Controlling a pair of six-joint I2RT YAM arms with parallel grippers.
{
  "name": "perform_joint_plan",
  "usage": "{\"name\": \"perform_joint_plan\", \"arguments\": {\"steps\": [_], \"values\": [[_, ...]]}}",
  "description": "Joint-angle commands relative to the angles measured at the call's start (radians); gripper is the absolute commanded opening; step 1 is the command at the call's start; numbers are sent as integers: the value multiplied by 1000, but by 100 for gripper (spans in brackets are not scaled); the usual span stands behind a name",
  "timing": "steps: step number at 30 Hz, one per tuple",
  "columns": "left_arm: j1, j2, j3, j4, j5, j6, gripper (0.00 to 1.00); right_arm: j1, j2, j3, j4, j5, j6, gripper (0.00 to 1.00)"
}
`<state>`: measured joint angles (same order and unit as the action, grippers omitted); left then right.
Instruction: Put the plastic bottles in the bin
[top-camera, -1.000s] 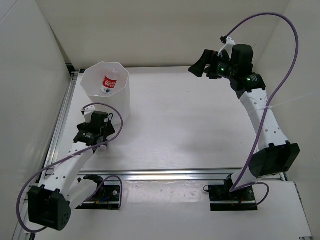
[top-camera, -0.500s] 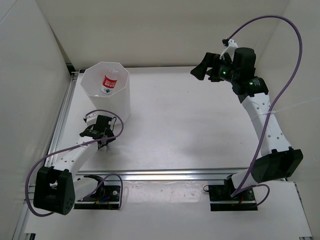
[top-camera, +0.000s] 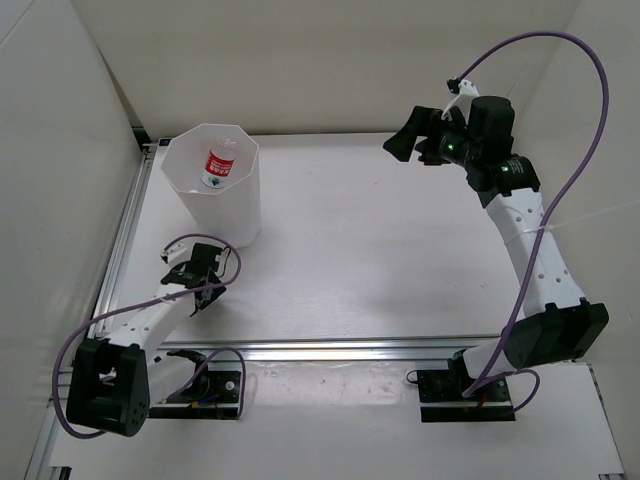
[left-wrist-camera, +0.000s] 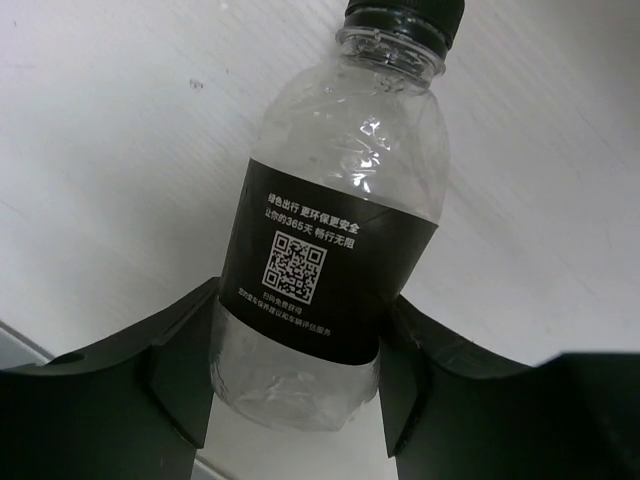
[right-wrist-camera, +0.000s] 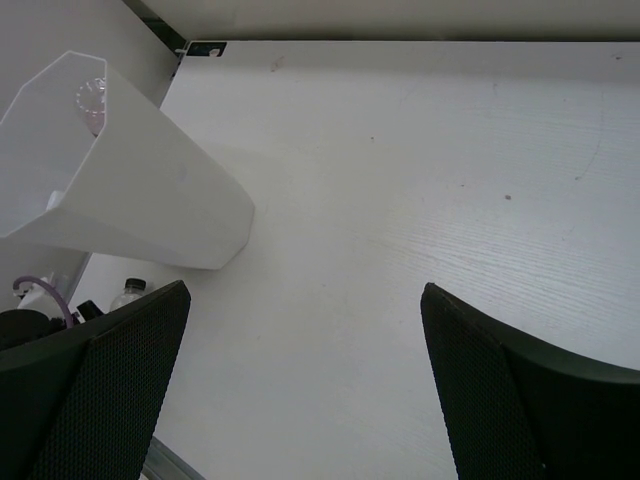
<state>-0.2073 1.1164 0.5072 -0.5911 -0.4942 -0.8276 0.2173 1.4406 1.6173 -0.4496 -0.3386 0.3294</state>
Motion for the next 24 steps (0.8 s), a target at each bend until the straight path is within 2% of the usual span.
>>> {"name": "perform_joint_plan", "arguments": {"steps": [1,2,6,7,9,10,12,13,17,21,24], "values": [[3,-72,8,-34,62,7,31,-2,-54,-5,9,10,-21,100],[3,-93,34,-71,62,7,25,-2,-54,-5,9,21,-21,100],[3,-236,235,-258,20,-60,23,-2,-63,-27,0,30,-30,100],[3,-301,325,-278,20,-70,23,-2,-63,-37,0,30,-30,100],[3,-360,416,-300,2,-79,21,-2,-63,-37,0,30,-30,100],[3,-398,501,-277,-9,-79,16,-2,-63,-37,0,30,-30,100],[3,-398,600,-231,-9,-16,16,-2,-63,-37,0,21,-30,100],[3,-371,711,-205,0,1,16,-2,-63,-37,0,21,-21,100],[3,-146,926,-156,16,73,16,-2,-45,-37,0,3,-1,100],[3,64,1057,-84,95,126,21,-2,-14,-2,0,-19,20,100],[3,157,1120,-75,141,136,24,-2,-3,16,0,-19,20,100]]}}
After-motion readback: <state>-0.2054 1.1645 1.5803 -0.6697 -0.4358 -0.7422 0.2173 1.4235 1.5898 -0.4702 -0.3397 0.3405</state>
